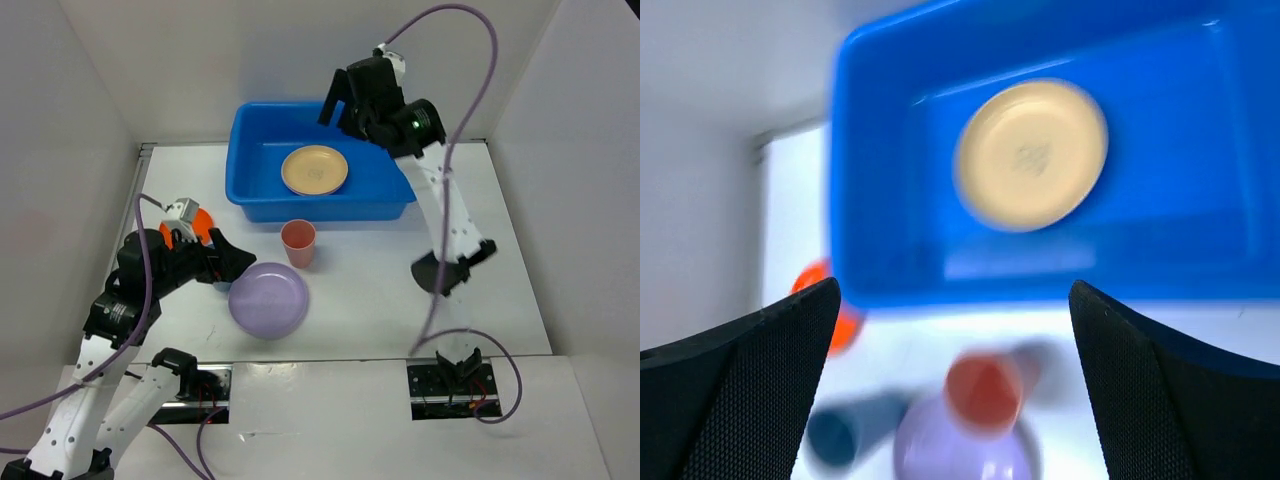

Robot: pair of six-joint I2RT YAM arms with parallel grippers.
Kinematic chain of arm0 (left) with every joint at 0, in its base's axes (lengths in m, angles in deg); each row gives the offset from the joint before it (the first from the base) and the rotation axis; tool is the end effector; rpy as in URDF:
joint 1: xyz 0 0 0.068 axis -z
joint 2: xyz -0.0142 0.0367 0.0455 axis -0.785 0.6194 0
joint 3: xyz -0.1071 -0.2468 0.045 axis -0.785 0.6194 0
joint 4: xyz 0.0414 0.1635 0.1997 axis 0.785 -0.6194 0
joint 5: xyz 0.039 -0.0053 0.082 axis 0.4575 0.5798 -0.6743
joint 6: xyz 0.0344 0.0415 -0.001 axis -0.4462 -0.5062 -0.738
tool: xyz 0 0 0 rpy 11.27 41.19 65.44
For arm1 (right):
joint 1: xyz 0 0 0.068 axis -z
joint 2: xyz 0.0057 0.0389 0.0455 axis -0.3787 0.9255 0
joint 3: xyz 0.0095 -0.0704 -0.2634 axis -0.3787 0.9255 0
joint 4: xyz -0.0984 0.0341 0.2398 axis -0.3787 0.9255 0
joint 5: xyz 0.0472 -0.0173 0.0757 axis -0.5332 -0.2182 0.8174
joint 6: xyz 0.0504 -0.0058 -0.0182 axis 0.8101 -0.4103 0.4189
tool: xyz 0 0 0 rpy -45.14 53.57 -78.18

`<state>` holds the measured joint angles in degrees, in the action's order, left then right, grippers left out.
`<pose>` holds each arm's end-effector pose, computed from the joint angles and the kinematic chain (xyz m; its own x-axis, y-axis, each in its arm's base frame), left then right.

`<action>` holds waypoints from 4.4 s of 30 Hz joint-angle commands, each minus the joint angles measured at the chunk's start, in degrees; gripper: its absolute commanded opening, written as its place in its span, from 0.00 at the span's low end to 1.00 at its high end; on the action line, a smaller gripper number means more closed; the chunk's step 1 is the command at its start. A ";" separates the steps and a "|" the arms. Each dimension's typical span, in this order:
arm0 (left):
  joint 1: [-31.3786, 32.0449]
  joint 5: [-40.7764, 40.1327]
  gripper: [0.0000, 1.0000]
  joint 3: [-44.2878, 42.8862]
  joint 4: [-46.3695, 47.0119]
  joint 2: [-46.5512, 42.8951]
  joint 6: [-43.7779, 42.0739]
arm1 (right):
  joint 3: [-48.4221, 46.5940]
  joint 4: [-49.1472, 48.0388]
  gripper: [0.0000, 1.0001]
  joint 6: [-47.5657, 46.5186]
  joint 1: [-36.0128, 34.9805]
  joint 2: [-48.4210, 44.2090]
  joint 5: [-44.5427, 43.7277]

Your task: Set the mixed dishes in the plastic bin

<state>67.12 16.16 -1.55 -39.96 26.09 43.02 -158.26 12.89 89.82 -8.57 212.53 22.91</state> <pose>0.1247 -0.0460 0.3547 -0.5284 -0.3871 -0.7556 0.3037 0.7449 -0.5940 0.3642 0.2029 0.4726 -0.5001 0.3488 -0.7926 0.0881 0.9310 0.3542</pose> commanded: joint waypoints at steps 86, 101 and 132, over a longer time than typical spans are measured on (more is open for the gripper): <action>-0.37 -1.03 0.98 -0.85 -1.91 -0.39 -5.05 | 64.92 -21.04 0.00 11.61 -14.79 -20.74 0.94; -0.37 0.11 0.98 -1.37 -1.91 0.14 -4.52 | 48.94 -17.78 0.00 1.24 13.32 -32.38 10.34; -0.37 -0.42 0.98 -0.85 -1.91 -0.30 -4.52 | 46.90 -15.31 0.04 -0.96 16.33 -2.84 1.02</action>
<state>67.12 15.13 -1.96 -43.53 25.74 38.95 -111.99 0.09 89.45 6.97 209.75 25.75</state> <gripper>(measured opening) 0.979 0.040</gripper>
